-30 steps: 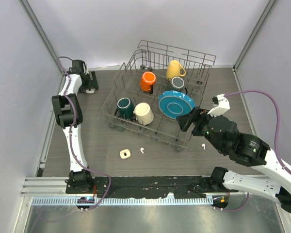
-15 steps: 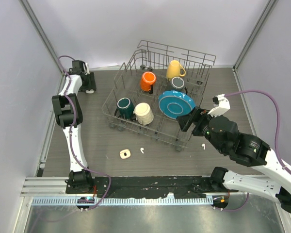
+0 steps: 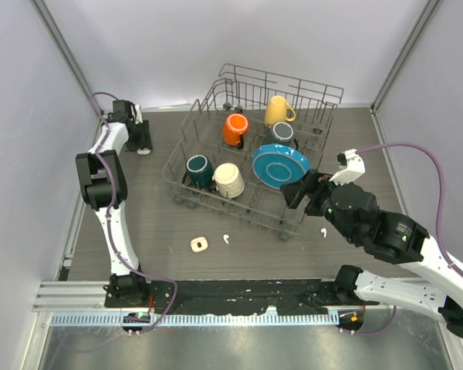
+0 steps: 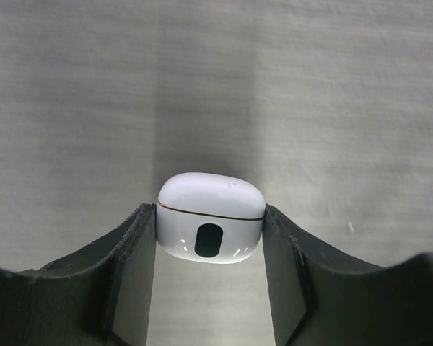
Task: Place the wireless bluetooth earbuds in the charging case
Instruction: Pick up the charging case at the center of the board.
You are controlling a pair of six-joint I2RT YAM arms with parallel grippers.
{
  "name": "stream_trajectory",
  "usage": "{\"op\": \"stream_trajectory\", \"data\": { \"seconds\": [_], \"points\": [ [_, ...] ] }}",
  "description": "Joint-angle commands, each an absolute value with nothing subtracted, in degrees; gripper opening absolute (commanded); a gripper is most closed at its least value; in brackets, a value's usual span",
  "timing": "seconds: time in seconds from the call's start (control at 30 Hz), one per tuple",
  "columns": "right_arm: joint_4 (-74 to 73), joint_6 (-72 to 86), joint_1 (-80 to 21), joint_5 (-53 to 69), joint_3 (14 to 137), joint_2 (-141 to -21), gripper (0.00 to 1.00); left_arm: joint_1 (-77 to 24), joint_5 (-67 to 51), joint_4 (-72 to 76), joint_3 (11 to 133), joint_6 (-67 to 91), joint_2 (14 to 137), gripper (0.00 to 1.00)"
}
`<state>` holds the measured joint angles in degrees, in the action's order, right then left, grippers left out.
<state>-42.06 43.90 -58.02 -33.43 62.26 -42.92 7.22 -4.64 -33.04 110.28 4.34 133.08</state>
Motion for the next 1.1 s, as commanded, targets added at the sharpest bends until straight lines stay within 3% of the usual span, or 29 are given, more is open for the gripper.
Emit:
{"op": "stream_trajectory", "data": {
  "seconds": [0.0,0.33,0.53,0.6,0.83,1.07],
  "points": [
    [-39.99,44.74,-58.27,-34.98,62.75,-41.92,0.82,7.03,-7.64,-31.29,103.64,6.41,117.18,0.13],
    [-38.58,47.46,-58.27,-32.96,60.56,-38.50,0.82,6.94,-13.17,-36.30,91.33,10.36,90.20,0.09],
    [-37.53,49.65,-58.27,-31.99,59.24,-36.83,0.82,5.63,-31.87,-32.36,81.93,12.57,73.41,0.09],
    [-37.09,49.92,-58.27,-31.12,59.33,-36.91,0.82,4.23,-39.85,-28.23,76.92,11.78,67.19,0.04],
    [-38.76,48.87,-58.27,-27.08,63.28,-41.65,0.82,-11.31,-46.58,-22.15,67.34,2.39,53.81,0.00],
    [-38.59,47.90,-58.27,-21.81,68.20,-45.96,0.81,-20.64,-47.03,-17.05,60.30,-3.78,46.23,0.00]
  ]
}}
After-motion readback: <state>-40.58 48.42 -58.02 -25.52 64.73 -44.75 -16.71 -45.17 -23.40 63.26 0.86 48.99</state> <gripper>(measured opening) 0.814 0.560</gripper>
